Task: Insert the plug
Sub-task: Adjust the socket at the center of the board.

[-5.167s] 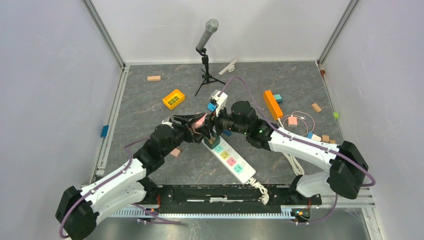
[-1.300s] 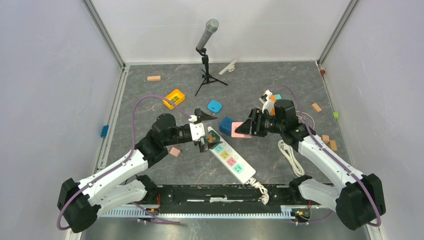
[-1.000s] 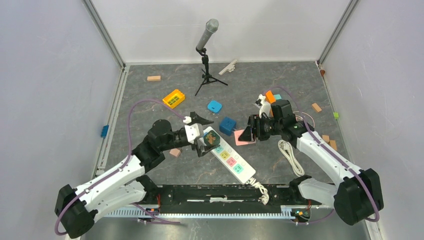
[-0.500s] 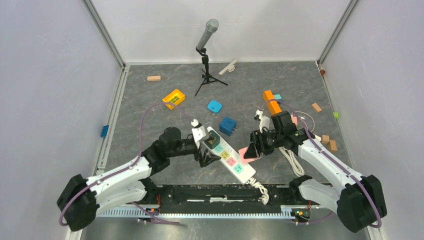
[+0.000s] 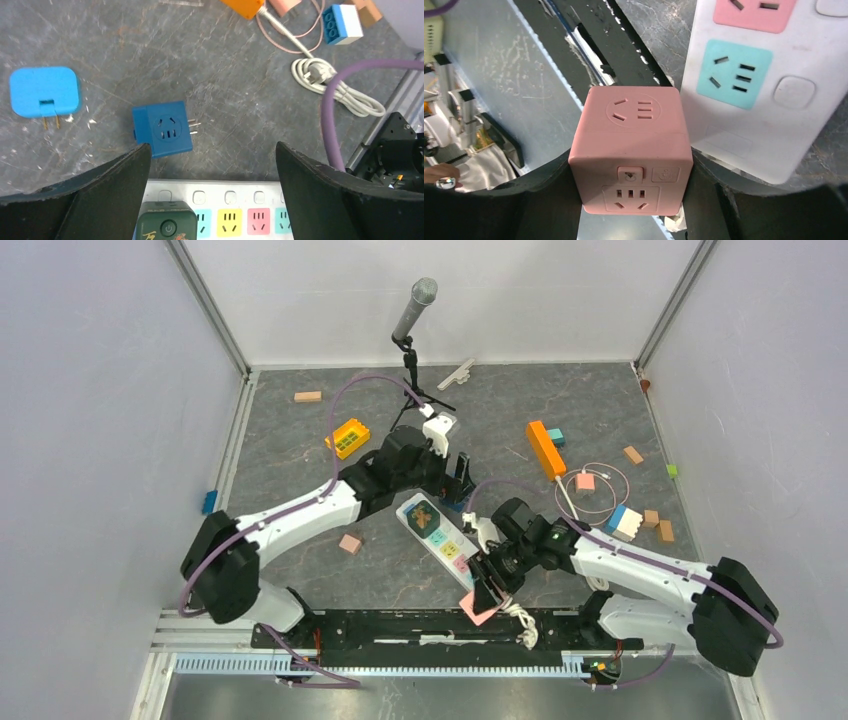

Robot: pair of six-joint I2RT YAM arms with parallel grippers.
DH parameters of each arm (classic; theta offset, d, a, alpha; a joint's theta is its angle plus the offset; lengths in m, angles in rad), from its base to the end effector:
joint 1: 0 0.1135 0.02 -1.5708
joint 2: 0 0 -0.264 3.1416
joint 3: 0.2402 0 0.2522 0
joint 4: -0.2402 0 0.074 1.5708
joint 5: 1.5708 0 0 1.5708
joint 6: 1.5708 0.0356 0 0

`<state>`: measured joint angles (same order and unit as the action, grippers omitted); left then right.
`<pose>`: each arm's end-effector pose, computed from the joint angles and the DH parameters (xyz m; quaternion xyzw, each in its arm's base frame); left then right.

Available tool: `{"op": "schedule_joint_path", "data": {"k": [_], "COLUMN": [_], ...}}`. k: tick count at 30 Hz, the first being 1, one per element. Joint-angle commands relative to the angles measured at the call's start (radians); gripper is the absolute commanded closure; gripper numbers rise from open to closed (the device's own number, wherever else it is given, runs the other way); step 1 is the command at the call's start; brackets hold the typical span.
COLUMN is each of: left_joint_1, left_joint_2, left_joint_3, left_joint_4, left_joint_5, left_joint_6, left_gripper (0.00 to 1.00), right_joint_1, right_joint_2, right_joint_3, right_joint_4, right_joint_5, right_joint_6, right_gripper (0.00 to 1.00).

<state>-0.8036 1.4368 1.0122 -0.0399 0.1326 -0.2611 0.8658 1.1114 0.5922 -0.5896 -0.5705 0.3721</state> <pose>0.2259 -0.2411 0.2799 0.2610 0.8086 -0.3146 0.4231 0.1096 0.1585 0.1876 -0.2907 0.8900 0.3506 0.0200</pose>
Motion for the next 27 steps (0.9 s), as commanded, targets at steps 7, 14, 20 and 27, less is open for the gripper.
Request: {"op": "schedule_joint_path", "data": {"k": [7, 14, 20, 27], "left_joint_1": [0.056, 0.084, 0.085, 0.085], "left_joint_2": [0.123, 0.044, -0.057, -0.176], "left_joint_3": [-0.041, -0.157, -0.248, -0.339], "left_joint_4": [-0.101, -0.086, -0.094, -0.058], "left_joint_5": [-0.001, 0.032, 0.031, -0.002], "left_joint_6": [-0.152, -0.171, -0.209, -0.258], "left_gripper": [0.05, 0.12, 0.18, 0.16], "right_joint_1": [0.051, 0.048, 0.014, -0.028], "right_joint_2": [0.090, 0.104, 0.137, 0.144], "right_joint_3": [0.007, 0.059, 0.129, 0.230], "right_joint_4": [0.078, -0.008, -0.053, -0.074], "right_joint_5": [0.202, 0.399, 0.541, 0.536], "right_joint_6": [0.028, -0.031, -0.095, -0.153], "right_gripper": [1.00, 1.00, 1.00, 1.00]}}
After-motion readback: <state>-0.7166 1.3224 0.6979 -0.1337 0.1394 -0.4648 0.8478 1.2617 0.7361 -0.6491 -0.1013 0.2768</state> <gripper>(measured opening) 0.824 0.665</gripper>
